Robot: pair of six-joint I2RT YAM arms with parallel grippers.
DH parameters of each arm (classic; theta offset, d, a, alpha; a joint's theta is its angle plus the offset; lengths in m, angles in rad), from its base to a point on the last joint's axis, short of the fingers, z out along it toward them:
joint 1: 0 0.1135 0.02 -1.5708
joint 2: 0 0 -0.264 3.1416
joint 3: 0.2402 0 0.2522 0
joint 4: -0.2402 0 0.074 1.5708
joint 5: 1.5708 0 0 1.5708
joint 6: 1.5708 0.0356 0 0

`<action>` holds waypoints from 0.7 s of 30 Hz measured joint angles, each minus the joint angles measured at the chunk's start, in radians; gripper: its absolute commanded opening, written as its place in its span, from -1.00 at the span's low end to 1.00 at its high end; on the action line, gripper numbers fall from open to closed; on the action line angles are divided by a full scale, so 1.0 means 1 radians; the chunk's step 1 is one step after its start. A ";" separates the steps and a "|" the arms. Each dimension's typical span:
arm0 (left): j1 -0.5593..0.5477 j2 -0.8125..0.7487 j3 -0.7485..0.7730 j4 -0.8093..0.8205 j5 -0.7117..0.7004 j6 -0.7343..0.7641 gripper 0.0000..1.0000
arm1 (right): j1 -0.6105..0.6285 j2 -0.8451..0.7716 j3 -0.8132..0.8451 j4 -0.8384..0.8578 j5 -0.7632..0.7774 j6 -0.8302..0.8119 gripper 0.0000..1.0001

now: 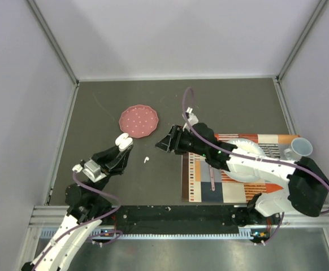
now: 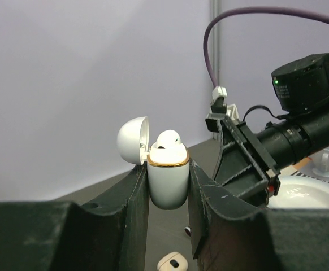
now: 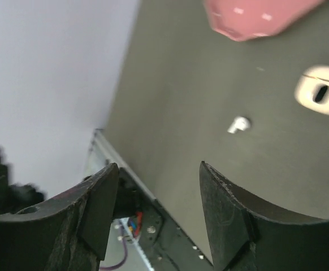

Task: Insert the wireless bluetooth earbuds into the charging case
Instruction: Move the left earbud to the center of the board.

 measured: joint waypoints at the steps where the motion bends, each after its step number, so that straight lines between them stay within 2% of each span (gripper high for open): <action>1: 0.000 -0.007 0.000 -0.017 -0.014 0.005 -1.00 | 0.000 0.030 0.013 -0.054 0.027 0.013 0.19; 6: 0.000 -0.012 0.002 -0.109 -0.072 0.013 -1.00 | 0.009 0.167 0.074 -0.179 0.116 0.070 0.19; 12: 0.000 -0.012 0.014 -0.246 -0.117 0.029 -1.00 | 0.039 0.332 0.227 -0.298 0.198 0.135 0.18; 21: 0.000 -0.012 0.036 -0.330 -0.122 0.039 -1.00 | 0.073 0.454 0.410 -0.458 0.342 0.270 0.18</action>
